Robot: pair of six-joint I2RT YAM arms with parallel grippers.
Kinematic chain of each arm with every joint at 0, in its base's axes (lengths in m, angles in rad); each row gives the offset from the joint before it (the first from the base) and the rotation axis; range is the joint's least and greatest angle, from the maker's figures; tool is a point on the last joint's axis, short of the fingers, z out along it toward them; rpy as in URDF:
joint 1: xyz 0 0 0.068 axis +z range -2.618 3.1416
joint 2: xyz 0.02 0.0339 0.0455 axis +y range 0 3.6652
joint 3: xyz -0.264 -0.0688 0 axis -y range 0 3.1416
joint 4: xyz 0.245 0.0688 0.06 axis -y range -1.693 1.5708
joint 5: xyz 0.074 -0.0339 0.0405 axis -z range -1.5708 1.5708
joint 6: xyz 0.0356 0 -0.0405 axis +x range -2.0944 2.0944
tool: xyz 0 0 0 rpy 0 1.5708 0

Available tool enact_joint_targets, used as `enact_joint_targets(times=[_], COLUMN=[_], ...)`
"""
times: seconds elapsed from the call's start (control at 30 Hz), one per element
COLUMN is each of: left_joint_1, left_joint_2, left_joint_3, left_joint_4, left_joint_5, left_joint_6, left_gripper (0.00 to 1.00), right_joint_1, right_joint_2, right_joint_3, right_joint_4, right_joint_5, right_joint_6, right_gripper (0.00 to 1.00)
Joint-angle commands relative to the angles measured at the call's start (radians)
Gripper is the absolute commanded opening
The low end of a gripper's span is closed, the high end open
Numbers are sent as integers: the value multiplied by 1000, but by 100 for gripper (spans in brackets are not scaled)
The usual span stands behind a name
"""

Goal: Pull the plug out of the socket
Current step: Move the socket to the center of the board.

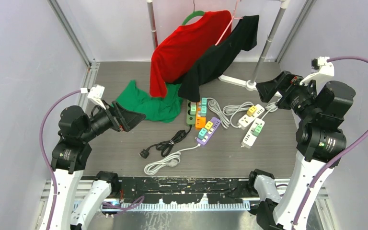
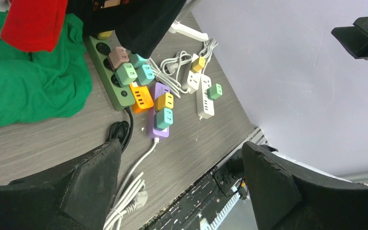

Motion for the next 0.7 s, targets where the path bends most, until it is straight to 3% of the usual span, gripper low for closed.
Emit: enact_joint_targets(times=[0.0,0.1,0.3,0.5,0.67], left_joint_1=[-5,-5,-12,-64,-320], left_joint_2=[2,0,-2,10,13], left_joint_3=[20,-2,-48,-108,-185], left_joint_4=[-5,14,34,65,124], left_joint_5=[47,74,122,131,-68], left_joint_6=[-17,-37,-49,-48,-56], left_gripper=[95,95,96,100,100], right_joint_1=[-5,-4,-4,-4,-4], right_joint_2=[-7,-17,-29,-21,-9], right_joint_3=[3,-46,-208,-380,-549], right_joint_4=[6,17,-32,-72,-23], right_joint_5=[-73,-179,-563,-555,-517], right_joint_6=[20,-29,-291,-507,-649], right_gripper=[100,100,100,100,100])
